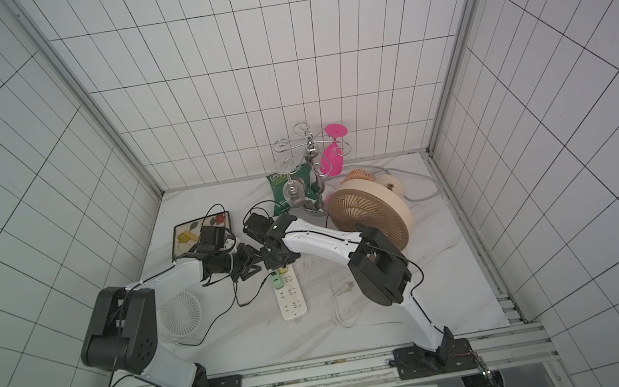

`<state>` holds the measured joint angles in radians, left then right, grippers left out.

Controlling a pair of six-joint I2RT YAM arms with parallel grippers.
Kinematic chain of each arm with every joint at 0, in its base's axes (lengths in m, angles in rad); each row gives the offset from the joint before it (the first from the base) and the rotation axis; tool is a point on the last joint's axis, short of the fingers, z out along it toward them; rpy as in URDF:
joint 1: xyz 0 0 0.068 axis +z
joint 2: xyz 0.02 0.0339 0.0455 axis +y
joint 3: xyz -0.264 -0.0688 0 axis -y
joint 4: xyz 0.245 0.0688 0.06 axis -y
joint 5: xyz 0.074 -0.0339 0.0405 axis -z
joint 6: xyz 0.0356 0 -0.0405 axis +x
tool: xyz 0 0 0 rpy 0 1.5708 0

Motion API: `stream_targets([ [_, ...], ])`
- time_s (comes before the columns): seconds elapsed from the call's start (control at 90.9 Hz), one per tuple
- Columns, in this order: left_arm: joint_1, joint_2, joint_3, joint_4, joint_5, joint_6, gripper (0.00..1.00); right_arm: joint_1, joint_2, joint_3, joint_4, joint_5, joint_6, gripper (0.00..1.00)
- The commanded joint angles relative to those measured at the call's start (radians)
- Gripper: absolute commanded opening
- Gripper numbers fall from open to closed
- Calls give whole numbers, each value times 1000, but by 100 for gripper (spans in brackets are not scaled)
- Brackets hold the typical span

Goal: Unplug the desk fan from the power strip
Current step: Move the socket to the center of the board, then remove the plug from the socket.

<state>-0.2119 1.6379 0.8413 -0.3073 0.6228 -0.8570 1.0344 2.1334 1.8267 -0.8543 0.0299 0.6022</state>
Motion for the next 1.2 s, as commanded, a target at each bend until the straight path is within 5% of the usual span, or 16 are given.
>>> stream_targets([
  [0.0,-6,34,-1,60,25,11,50,15,-31,-2,-2,-30,-15,13],
  [0.341,-62,131,34,40,5,32,46,9,-27,18,-1,-12,-22,13],
  [1.187,-159,234,51,-183,-301,159,45,-17,-70,134,18,88,-62,14],
])
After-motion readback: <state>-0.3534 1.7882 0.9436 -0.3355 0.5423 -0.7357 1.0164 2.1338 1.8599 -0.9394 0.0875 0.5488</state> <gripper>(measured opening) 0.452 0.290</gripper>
